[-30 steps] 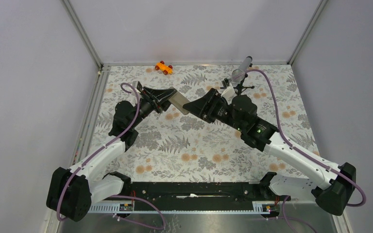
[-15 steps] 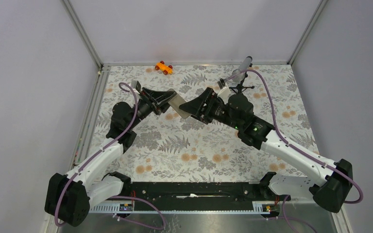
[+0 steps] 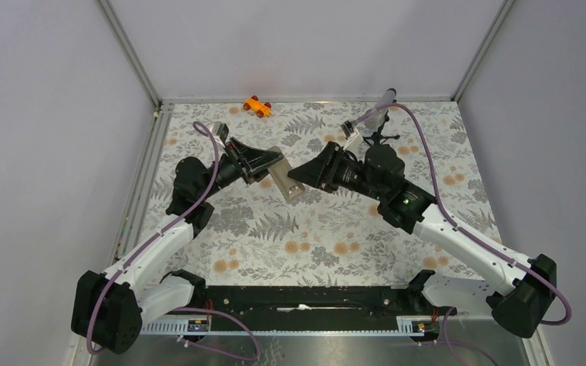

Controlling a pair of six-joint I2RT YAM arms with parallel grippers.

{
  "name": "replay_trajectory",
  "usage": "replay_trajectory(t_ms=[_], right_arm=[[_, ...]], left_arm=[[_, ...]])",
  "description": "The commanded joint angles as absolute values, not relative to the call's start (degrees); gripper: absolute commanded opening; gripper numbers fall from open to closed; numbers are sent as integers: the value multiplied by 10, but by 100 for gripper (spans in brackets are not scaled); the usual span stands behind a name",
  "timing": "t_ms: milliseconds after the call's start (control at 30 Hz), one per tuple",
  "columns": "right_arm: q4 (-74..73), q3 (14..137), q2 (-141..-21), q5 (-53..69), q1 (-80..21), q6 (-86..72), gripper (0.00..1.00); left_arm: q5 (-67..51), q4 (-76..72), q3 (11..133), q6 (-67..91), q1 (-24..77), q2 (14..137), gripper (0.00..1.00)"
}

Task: Load the batteries into the remote control

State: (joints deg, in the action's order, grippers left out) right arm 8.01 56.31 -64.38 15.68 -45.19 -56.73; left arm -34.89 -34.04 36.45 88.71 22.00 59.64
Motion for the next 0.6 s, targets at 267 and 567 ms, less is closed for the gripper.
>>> replay_trajectory(t_ms=[267, 567], right_arm=[[91, 587, -672, 229, -454, -502, 34], [82, 595, -646, 195, -453, -477, 85]], left_arm=[[-379, -373, 405, 864, 219, 606, 0], [-410, -306, 427, 782, 218, 609, 0]])
